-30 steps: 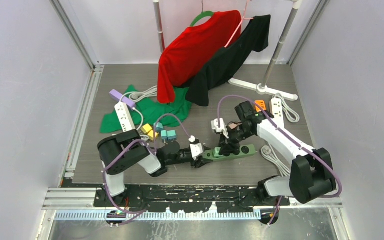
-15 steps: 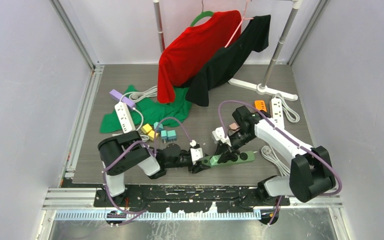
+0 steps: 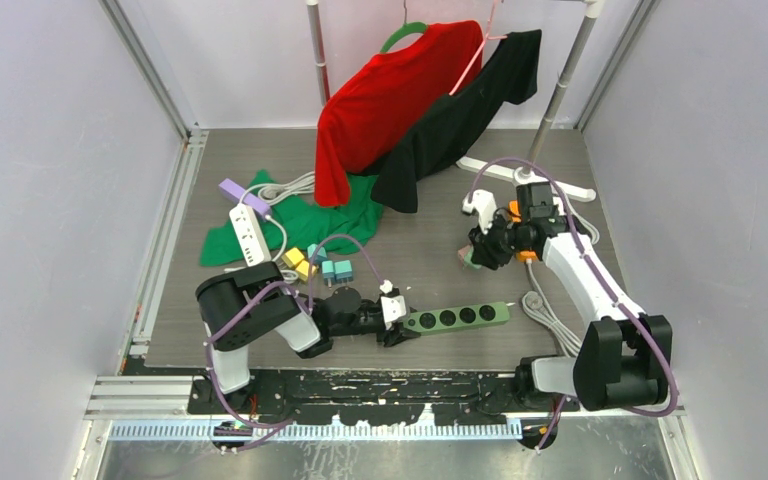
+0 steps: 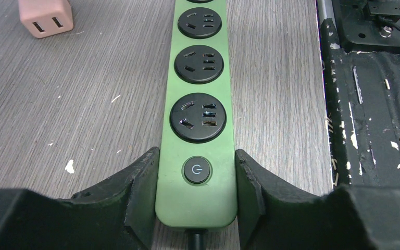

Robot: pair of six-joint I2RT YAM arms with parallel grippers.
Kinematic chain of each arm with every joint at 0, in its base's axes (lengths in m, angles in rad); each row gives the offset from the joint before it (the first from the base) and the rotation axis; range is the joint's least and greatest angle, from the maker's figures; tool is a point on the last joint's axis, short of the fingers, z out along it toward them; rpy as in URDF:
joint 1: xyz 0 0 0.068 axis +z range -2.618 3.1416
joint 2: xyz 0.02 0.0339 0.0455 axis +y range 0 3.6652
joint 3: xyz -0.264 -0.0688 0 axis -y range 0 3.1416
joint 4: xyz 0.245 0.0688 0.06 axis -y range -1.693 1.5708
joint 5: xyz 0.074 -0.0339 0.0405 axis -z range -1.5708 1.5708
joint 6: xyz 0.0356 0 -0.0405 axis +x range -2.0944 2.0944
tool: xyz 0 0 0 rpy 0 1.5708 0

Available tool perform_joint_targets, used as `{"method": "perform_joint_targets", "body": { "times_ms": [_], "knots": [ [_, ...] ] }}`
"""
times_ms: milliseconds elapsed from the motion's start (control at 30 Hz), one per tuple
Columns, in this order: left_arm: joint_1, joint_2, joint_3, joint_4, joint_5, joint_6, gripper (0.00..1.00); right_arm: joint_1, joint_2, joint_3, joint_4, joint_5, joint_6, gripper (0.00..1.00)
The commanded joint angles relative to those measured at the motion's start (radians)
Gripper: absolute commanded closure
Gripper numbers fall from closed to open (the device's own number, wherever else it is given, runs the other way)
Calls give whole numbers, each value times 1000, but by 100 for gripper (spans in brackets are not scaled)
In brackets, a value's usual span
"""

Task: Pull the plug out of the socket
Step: Place the plug at the center of the board.

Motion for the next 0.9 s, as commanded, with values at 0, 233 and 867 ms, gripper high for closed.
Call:
{"method": "perform_joint_targets", "body": {
  "times_ms": [0, 233, 867],
  "knots": [
    [4, -4, -8, 16, -6, 14, 99, -44, -15, 4, 201, 171, 269, 91],
    [4, -7, -15, 22, -2, 14, 99, -59, 13, -35, 410, 353, 554, 84],
    [4, -5, -14, 25, 4, 16, 100, -71, 137, -1, 377, 350, 573, 76]
  ]
}}
